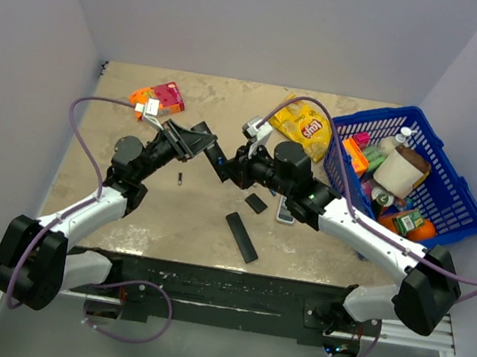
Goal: Load the batteries into the remote control
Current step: Load the battery into the remote control.
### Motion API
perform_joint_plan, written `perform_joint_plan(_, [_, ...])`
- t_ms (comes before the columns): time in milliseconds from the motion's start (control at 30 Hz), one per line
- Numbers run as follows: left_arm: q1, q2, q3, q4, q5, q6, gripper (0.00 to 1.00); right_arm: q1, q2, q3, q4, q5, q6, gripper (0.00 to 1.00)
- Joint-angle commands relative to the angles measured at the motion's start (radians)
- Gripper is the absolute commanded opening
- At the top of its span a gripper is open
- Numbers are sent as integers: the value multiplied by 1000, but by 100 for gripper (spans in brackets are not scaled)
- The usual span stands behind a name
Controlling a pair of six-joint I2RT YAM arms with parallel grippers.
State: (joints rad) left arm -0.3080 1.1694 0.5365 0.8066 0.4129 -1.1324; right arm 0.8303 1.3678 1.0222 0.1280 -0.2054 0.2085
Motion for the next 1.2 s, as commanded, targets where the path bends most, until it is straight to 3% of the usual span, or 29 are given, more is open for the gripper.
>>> perform_joint_plan(0, [-2, -17, 25, 118, -5, -9, 0, 6, 14, 16, -60, -25, -31, 10])
perform_joint_plan(1167, [-2, -22, 22, 138, 1, -29, 0, 6, -19, 58, -110, 38, -57, 48])
